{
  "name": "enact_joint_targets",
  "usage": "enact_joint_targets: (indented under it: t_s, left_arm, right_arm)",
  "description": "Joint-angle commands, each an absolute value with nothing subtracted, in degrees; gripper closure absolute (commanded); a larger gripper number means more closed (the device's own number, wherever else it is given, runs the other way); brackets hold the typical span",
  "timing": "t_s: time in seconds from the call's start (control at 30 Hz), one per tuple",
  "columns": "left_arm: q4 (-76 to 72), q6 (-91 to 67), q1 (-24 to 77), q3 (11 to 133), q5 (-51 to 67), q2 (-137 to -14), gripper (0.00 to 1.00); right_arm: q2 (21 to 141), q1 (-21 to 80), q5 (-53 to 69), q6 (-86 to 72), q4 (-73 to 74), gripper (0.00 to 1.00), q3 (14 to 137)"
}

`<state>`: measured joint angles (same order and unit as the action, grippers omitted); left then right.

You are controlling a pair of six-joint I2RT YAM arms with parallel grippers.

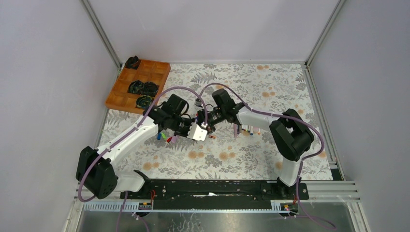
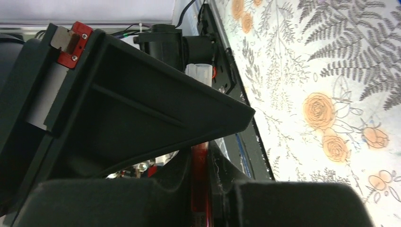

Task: Open the pen caps

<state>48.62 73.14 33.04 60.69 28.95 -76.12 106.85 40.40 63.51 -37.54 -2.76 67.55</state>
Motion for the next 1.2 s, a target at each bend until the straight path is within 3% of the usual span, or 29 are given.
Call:
enact_joint_targets:
  t_s: [0.0, 0.37, 0.5, 0.67, 0.8, 1.17]
  left_arm:
    - [50.1, 77.9, 30.7, 57.0, 18.4, -74.6, 1.0]
    - [49.7, 83.2, 22.5, 56.8, 13.9, -73.7, 1.0]
    - [48.0, 80.6, 20.5, 58.1, 17.5, -74.5, 1.0]
    - [41.4, 68.0, 18.7, 58.8, 23.2, -79.0, 1.0]
    - [38.4, 57.4, 15.4, 61.2, 27.4, -85.1, 1.0]
    - [29.9, 42.3, 14.5, 64.0, 16.5, -97.6, 1.0]
  right_arm:
    - [101.8, 38.1, 62.4, -30.8, 7.3, 1.0, 64.4]
    - [94.5, 35.1, 58.2, -27.4, 11.1, 1.0, 56.6]
    - [93.3, 34.8, 55.1, -26.1, 12.1, 1.0, 55.9]
    - [92.8, 34.2, 29.5, -23.5, 21.1, 1.0, 62.0]
    - [90.8, 34.3, 8.4, -26.0, 19.0, 1.0, 62.8]
    - [100.3, 35.8, -11.2, -27.6, 10.5, 1.0, 64.9]
